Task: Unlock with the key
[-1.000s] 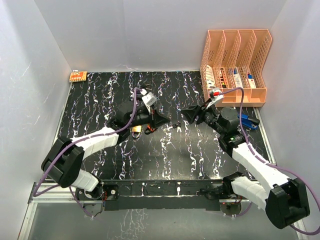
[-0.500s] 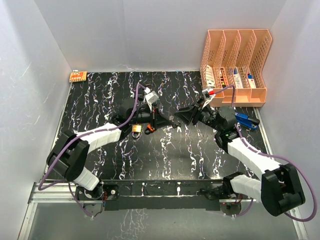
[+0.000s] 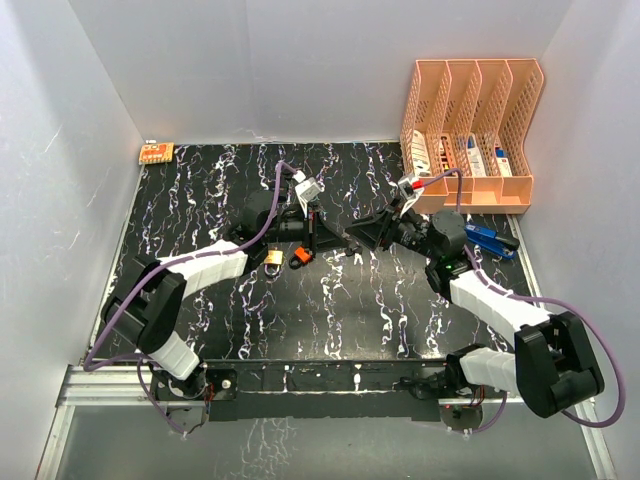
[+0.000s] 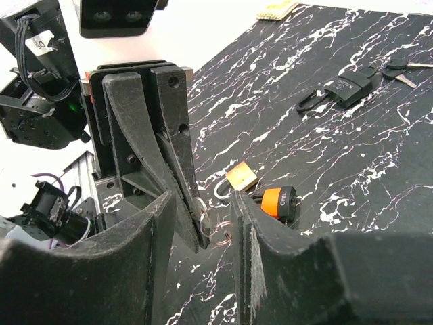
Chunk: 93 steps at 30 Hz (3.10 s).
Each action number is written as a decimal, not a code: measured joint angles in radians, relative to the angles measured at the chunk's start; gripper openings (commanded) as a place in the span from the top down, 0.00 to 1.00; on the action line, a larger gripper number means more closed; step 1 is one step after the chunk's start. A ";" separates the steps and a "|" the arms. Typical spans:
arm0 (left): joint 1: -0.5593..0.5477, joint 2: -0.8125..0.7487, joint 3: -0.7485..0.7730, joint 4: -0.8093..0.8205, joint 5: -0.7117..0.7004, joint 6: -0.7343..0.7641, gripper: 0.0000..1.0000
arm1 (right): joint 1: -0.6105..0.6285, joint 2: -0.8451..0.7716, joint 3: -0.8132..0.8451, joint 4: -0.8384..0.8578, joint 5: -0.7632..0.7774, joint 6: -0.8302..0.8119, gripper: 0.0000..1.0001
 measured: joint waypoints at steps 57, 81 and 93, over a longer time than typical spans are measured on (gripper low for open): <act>0.030 -0.280 -0.204 -0.100 -0.425 0.029 0.02 | 0.011 0.013 0.000 -0.053 0.148 -0.001 1.00; -0.018 -0.169 -0.253 -0.492 -1.173 0.008 0.02 | 0.014 0.013 0.042 -0.253 0.273 -0.043 1.00; -0.062 -0.080 -0.240 -0.509 -1.295 0.027 0.05 | 0.016 0.027 0.042 -0.258 0.272 -0.051 1.00</act>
